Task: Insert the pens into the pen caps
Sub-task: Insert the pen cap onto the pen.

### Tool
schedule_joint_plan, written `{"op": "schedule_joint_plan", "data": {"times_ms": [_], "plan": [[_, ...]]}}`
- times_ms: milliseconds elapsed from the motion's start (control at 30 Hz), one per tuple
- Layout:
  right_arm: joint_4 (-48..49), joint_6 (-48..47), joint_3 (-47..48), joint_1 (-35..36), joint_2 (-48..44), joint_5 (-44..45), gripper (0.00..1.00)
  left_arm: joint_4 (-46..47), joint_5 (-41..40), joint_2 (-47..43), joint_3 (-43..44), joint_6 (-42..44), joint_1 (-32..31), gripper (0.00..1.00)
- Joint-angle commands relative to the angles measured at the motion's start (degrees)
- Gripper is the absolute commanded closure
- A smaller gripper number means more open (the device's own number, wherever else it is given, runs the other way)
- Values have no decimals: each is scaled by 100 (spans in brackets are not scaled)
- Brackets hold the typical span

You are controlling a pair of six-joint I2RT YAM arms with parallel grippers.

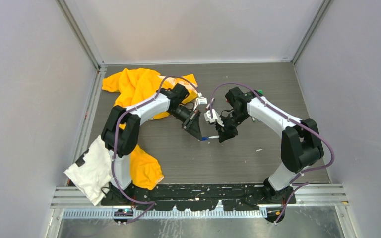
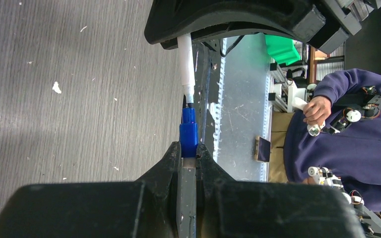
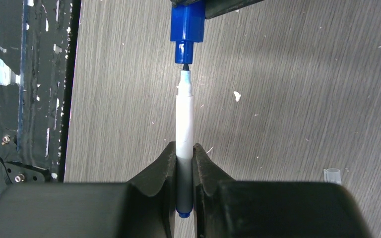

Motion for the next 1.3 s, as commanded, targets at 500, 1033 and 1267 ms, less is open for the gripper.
{"op": "schedule_joint_plan", "data": {"times_ms": [500,1033,1267], "plan": [[81,112,56,60,-270,14,99,292,120,-162,-60,-154,4,99],[98,130,41,105,-278,34,99,492,86,-213,-138,-304,4,99],[125,152,18,86,-304,130,99,544,59,-243,-203,-334,16,99]]}}
